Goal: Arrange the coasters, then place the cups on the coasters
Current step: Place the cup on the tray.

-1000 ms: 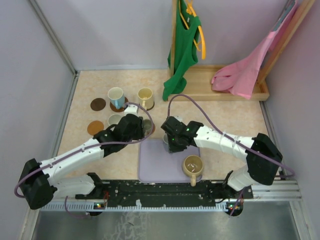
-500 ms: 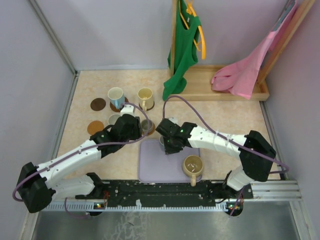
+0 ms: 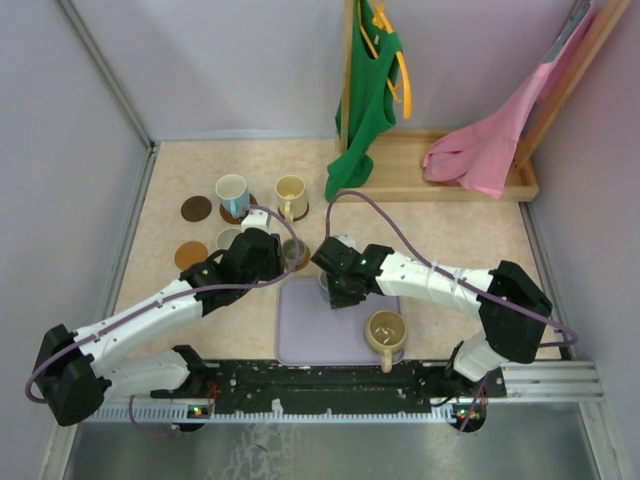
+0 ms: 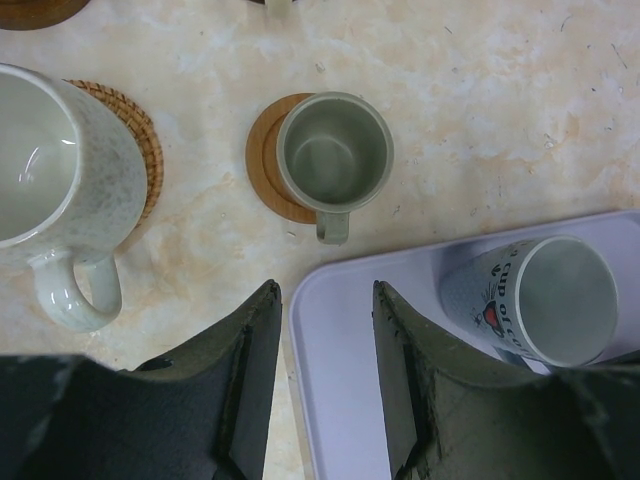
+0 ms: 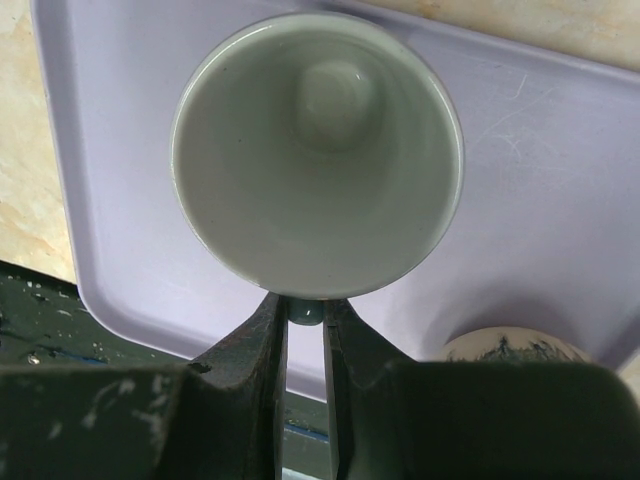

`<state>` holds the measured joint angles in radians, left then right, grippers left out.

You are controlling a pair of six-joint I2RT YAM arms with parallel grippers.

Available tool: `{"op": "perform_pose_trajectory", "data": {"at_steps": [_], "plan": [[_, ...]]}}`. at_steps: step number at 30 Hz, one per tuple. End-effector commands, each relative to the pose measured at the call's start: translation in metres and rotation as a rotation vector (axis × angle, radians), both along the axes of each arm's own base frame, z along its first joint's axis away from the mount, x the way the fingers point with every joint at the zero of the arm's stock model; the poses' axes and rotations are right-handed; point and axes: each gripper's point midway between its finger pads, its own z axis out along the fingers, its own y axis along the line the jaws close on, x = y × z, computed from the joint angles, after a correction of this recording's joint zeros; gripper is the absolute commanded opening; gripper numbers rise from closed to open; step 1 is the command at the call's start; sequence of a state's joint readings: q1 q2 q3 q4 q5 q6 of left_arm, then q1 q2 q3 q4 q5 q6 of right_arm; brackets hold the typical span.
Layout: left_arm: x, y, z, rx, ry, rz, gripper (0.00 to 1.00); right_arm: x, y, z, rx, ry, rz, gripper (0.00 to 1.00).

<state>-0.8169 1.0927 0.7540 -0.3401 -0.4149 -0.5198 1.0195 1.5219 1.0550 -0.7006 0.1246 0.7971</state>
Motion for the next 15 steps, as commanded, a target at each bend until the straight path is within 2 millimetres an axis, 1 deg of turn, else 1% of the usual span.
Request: {"op": "perform_pose_trajectory", "data": {"at_steps": [1, 4, 6, 9, 15], "plan": [[0.0006, -0.0026, 0.0017, -0.019, -0.003, -0.006, 0.48, 0.0081, 0.008, 0.0168, 0.029, -0.056, -0.012, 0.15], [0.0009, -0.0024, 0.0013, -0.018, -0.003, -0.006, 0.48, 0.0078, 0.0099, 0.0177, 0.036, -0.055, -0.005, 0.25], [0.0007, -0.0026, 0.0006, -0.016, -0.002, -0.006, 0.48, 0.0086, 0.0102, 0.0193, 0.038, -0.06, -0.005, 0.28], [0.001, -0.0025, 0.0002, -0.014, -0.002, -0.006, 0.48, 0.0095, 0.0113, 0.0211, 0.04, -0.065, -0.002, 0.31], [0.0022, -0.0028, 0.0001, -0.01, -0.006, -0.008, 0.48, 0.0099, 0.0109, 0.0242, 0.043, -0.069, -0.004, 0.32]]}}
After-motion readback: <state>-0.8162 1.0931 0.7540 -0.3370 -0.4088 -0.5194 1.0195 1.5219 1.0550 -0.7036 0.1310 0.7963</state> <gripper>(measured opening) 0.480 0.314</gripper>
